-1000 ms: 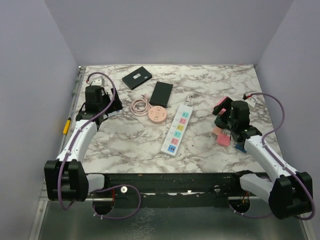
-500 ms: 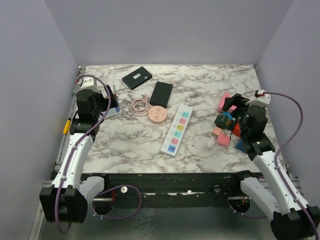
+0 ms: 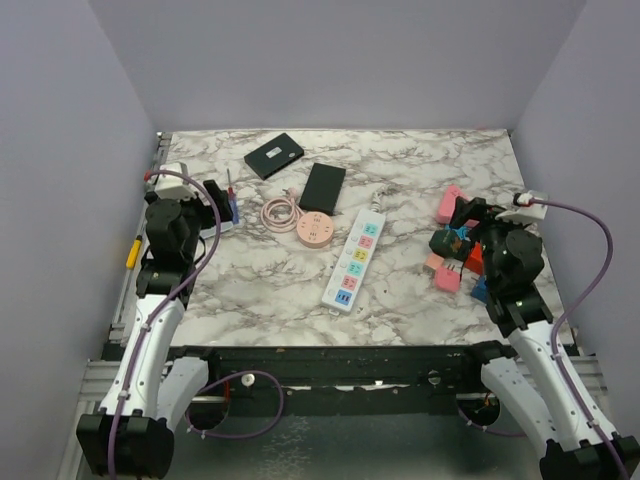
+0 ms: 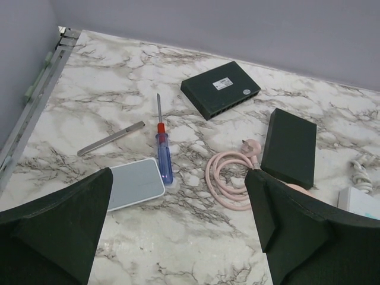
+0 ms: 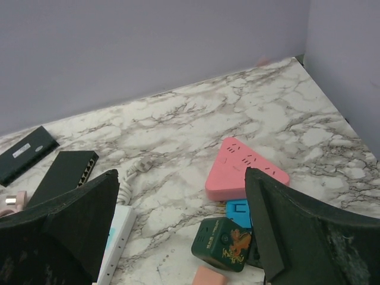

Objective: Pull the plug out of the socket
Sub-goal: Reset both arms

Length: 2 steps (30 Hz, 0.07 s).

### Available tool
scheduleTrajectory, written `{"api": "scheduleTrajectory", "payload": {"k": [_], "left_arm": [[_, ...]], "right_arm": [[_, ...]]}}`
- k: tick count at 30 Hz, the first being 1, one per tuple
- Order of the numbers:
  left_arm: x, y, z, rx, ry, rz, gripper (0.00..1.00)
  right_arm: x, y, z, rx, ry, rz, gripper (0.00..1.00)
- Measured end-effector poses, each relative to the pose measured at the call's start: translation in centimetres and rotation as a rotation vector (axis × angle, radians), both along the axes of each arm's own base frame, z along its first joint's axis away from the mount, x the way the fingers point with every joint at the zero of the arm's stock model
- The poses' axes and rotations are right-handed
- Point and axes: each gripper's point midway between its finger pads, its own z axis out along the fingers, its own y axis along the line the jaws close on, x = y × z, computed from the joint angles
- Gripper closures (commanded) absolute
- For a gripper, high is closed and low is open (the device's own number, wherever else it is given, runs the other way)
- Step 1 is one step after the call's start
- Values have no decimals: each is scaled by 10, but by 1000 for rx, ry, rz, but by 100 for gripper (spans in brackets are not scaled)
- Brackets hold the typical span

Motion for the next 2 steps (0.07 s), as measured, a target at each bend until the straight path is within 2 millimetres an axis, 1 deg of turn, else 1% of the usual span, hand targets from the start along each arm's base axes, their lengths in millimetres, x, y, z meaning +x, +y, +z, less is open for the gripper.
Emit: {"api": "scheduleTrajectory", "payload": {"k": [2], "left_arm": [[0, -1, 1, 0, -3, -3, 1]], "right_arm": [[0, 0, 0, 0, 0, 0, 9]]}}
